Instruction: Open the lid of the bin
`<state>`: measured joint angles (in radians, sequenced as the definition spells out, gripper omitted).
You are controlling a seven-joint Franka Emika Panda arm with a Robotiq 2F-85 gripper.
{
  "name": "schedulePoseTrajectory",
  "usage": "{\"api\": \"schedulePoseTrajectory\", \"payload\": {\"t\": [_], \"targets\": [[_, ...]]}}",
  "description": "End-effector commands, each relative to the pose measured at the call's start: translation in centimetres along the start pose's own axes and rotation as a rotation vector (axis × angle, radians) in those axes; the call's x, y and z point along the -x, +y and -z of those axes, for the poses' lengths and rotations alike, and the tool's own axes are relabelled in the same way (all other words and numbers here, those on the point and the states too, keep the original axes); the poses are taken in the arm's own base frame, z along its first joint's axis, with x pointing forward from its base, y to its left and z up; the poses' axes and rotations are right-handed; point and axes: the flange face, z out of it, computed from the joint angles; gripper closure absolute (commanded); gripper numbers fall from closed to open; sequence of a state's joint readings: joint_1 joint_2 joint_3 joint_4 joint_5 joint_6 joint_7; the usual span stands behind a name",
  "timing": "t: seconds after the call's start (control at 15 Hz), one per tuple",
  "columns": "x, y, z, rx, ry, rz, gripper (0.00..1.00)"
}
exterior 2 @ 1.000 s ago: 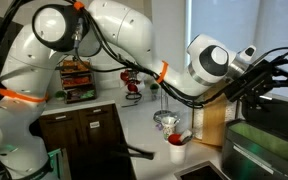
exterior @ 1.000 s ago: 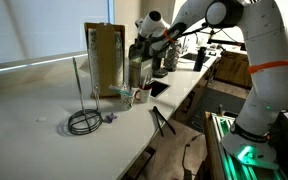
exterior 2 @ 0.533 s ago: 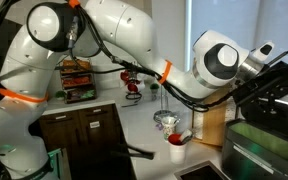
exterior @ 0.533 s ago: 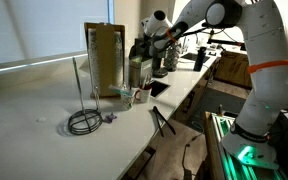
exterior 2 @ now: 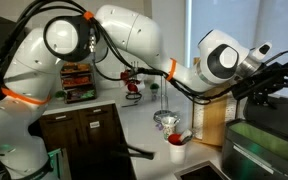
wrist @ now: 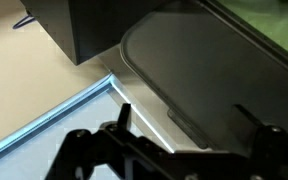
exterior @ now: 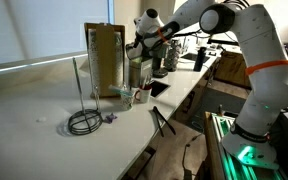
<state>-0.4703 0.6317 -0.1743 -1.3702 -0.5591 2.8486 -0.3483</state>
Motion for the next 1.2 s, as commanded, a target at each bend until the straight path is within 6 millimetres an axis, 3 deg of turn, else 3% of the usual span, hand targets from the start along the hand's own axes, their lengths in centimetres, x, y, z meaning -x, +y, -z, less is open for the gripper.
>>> {"api": "schedulePoseTrajectory", "payload": {"t": [0.0,0.27,0.47,0.93,1.07,1.13], "targets": [[-0.3,0.8,-0.9,-0.026,-0.015,-0.021,0.0],[3.7,0.4,1.2,-0.129,0.01,-0.051,0.0],[6.1,0.0,2.6,-0.2,0.095,0.031,0.0],[13.3,0.1,7.3,-0.246,0.22,0.019,0.0],[12.9,0.6,7.9,-0.193,0.305,-0.012,0.0],[12.3,1.3,6.9,-0.23,0.253,-0.048,0.0]]}}
